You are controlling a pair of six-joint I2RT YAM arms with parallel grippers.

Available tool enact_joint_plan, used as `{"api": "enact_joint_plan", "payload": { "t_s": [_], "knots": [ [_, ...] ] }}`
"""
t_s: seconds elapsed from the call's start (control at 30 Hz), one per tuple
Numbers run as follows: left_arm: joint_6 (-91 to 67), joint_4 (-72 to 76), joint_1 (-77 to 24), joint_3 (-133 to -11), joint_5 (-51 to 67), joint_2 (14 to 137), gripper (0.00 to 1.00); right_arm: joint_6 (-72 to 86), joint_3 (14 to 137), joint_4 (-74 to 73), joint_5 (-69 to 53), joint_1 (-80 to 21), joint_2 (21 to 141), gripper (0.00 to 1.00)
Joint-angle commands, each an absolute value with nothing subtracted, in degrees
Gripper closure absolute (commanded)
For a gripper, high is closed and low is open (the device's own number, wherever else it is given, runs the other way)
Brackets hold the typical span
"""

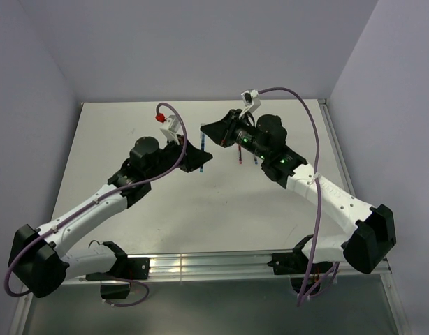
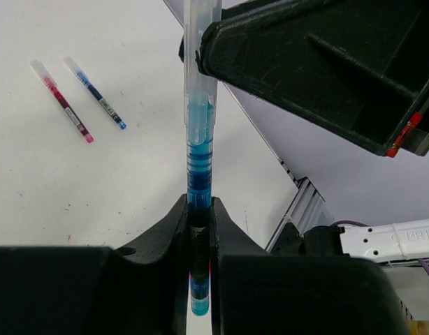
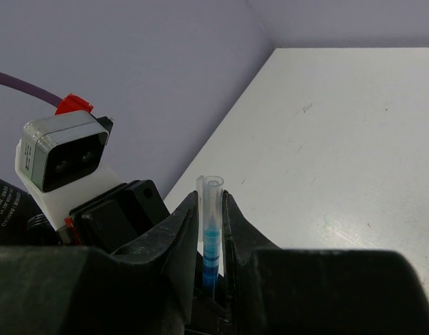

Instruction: Insert the pens into the pen caps

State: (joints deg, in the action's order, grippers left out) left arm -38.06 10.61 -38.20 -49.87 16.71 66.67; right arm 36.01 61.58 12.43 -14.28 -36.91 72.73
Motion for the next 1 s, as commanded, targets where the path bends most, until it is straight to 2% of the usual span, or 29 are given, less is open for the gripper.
{"api": "enact_joint_plan", "payload": {
  "t_s": [0.0, 0.53, 0.97],
  "knots": [
    [-37.0, 14.3, -35.9, -50.6, 9.4, 64.9, 1.0, 34.4, 63.8, 9.0, -22.5, -39.9, 73.3, 1.0],
    [-34.8, 13.4, -35.9, -50.2, 4.1, 61.7, 1.0, 31.0, 66.4, 5.5, -27.4, -42.4, 74.7, 1.0],
    [-33.8, 14.1, -35.9, -49.7, 4.1, 60.5, 1.0, 26.9, 67.2, 1.5, -30.6, -43.9, 74.9, 1.0]
  ]
}}
